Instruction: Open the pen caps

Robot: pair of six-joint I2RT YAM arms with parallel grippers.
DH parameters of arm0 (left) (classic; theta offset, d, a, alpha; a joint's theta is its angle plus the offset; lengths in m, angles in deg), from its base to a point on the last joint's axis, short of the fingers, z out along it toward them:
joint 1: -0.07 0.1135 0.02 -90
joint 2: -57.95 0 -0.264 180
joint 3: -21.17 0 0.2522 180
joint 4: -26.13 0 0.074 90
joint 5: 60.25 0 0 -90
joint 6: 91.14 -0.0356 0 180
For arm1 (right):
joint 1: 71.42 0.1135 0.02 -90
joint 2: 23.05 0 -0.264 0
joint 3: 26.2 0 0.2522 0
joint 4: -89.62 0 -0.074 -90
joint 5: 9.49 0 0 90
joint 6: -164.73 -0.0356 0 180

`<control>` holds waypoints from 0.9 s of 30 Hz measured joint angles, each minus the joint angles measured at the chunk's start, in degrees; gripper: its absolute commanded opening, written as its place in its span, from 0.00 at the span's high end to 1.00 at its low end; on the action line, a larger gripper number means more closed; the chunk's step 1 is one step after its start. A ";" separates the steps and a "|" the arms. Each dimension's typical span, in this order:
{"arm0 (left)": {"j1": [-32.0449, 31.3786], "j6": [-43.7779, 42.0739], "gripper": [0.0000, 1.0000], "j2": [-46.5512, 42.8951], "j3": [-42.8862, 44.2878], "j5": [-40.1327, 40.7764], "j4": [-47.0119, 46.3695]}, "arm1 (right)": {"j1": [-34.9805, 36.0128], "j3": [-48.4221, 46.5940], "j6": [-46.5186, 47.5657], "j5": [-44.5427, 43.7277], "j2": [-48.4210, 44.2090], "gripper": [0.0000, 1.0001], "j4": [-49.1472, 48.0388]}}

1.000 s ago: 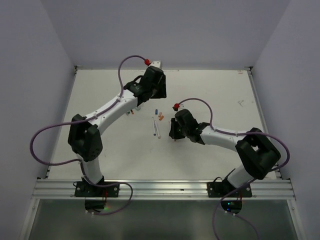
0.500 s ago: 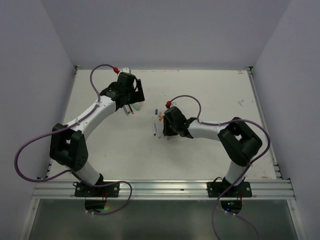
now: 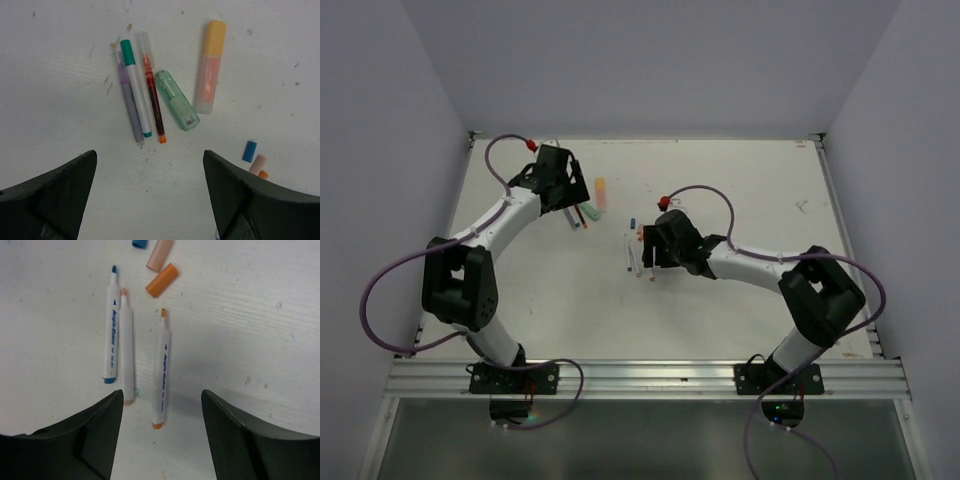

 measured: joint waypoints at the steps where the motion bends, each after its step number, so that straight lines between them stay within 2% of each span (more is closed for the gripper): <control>1: 0.26 0.02 0.12 0.85 0.02 -0.13 -0.02 | 0.00 0.63 0.37 -0.63 -2.36 0.22 0.28; 2: 0.52 0.09 0.13 1.79 0.07 -0.22 -0.02 | 0.00 1.14 0.98 -1.14 -5.14 0.18 0.50; 3: 0.83 0.20 0.15 2.80 0.13 -0.28 -0.02 | 0.00 1.57 1.53 -1.66 -8.07 0.08 0.70; 4: 1.14 0.46 0.15 3.82 0.33 -0.35 -0.02 | -0.02 2.27 2.19 -2.60 -11.32 0.02 0.20; 5: 1.51 0.87 0.16 4.98 0.61 -0.44 -0.04 | -0.07 2.75 2.64 -3.34 -14.01 0.01 0.11; 8: 2.51 1.27 0.20 7.98 1.44 -0.48 -0.24 | -0.63 5.88 4.31 -5.81 -24.35 0.01 -1.44; 13: 4.57 2.10 0.37 11.96 3.32 -0.70 -0.55 | -1.81 9.94 6.47 -9.88 -34.27 0.01 -2.89; 15: 5.38 2.45 0.44 13.18 4.11 -0.70 -0.87 | -1.99 10.97 6.95 -11.06 -35.56 0.01 -2.73; 18: 6.45 2.84 0.49 14.75 5.18 -0.70 -1.29 | -2.05 12.31 7.19 -12.35 -36.04 0.01 -2.43; 27: 7.26 2.84 0.57 20.06 8.07 -1.22 -1.99 | -2.27 13.75 7.15 -13.18 -36.04 0.02 -1.42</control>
